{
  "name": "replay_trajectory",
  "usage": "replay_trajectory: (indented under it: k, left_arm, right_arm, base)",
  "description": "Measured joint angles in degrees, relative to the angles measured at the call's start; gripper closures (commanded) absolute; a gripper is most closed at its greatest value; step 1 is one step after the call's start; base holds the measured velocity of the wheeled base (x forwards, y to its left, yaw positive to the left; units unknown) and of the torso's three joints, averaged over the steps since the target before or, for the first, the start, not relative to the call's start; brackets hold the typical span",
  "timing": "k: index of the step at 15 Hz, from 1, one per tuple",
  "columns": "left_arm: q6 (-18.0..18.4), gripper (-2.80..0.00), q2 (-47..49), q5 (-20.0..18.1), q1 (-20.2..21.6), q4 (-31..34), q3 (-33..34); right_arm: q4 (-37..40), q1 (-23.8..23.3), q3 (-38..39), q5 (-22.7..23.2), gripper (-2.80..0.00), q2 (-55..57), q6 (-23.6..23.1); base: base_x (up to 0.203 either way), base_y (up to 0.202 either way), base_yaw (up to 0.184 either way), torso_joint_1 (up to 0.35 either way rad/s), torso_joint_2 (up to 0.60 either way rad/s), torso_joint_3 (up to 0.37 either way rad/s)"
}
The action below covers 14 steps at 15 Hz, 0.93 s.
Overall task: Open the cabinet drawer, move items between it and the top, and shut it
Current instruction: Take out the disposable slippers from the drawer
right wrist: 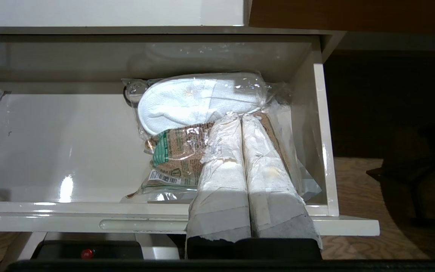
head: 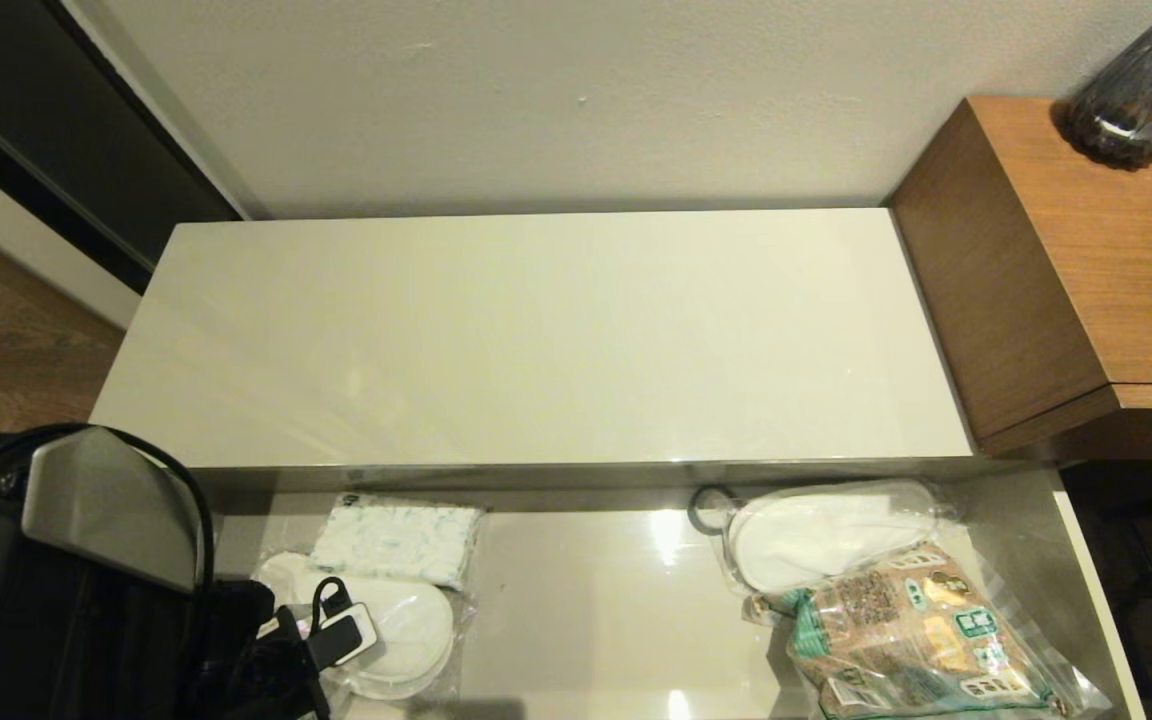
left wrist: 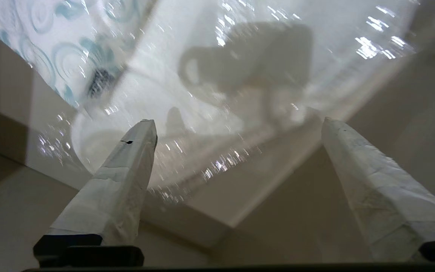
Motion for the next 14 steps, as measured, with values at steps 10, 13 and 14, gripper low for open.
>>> replay_trajectory:
  k: [10,13,14]
  left_arm:
    - [-0.7,-2.8,6.6,0.6,-1.3,0.0,-11.8]
    - [-0.9,-2.8,6.9,0.6,-1.6,0.1,-13.8]
    - [-0.9,-2.8,7.0,0.5,-1.6,0.1,-14.5]
  right_arm:
    - [-0.1,0.0,0.0,0.0,0.0,0.0,0.0]
    - [-0.1,0.0,0.0,0.0,0.0,0.0,0.0]
    - [-0.1,0.0,0.0,0.0,0.0,0.0,0.0]
  base:
    - [0.0,0.0,0.0,0.0,0.0,0.0]
    - [0.0,0.0,0.0,0.0,0.0,0.0]
    - [0.0,0.0,0.0,0.0,0.0,0.0]
